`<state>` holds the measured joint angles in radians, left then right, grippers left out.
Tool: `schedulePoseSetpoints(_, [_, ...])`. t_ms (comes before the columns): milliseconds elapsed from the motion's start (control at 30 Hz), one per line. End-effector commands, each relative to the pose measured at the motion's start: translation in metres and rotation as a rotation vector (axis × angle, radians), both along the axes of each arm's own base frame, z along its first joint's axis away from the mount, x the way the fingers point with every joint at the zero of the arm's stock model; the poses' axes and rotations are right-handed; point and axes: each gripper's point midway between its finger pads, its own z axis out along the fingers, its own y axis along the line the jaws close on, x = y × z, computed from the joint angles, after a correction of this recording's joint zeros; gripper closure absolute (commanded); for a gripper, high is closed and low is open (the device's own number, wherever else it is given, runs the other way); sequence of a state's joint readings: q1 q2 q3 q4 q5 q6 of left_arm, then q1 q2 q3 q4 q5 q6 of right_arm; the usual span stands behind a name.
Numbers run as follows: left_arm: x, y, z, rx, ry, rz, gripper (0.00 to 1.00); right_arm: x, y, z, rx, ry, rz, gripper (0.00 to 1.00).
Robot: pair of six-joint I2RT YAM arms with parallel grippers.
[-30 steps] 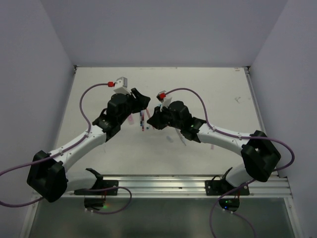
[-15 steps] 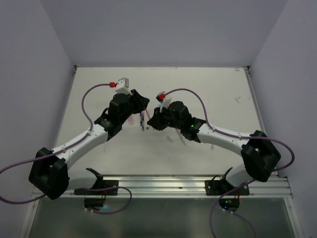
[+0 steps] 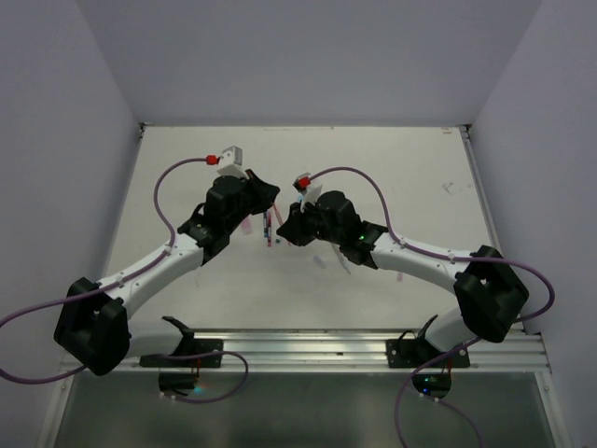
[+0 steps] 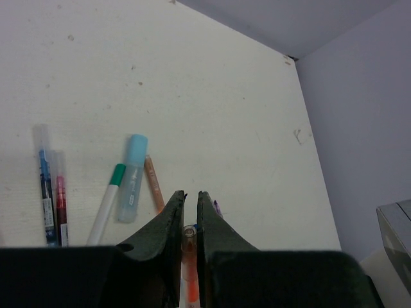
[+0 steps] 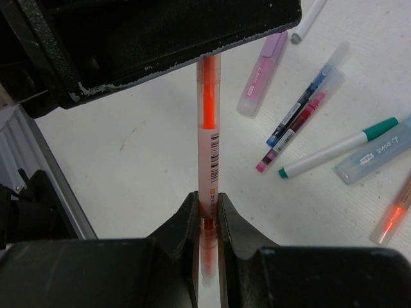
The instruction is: Open the pen caps
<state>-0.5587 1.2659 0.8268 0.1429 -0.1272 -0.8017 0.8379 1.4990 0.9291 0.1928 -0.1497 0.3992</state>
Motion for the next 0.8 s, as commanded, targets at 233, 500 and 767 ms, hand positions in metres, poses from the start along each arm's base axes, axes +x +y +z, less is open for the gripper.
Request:
schedulePoseSetpoints(233, [0.021, 0.015, 0.092, -0.067, -0.202, 0.083, 1.00, -0.009, -0.006, -0.018, -0.037, -0.007, 0.022, 1.00])
schedulePoseSetpoints(500, [0.033, 0.032, 0.174, -0.120, -0.355, 0.137, 1.00, -0.018, -0.016, -0.042, -0.075, 0.019, 0.022, 1.00])
schedulePoseSetpoints(767, [0.035, 0.050, 0.227, -0.123, -0.458, 0.194, 1.00, -0.024, -0.023, -0.058, -0.099, 0.040, 0.021, 1.00])
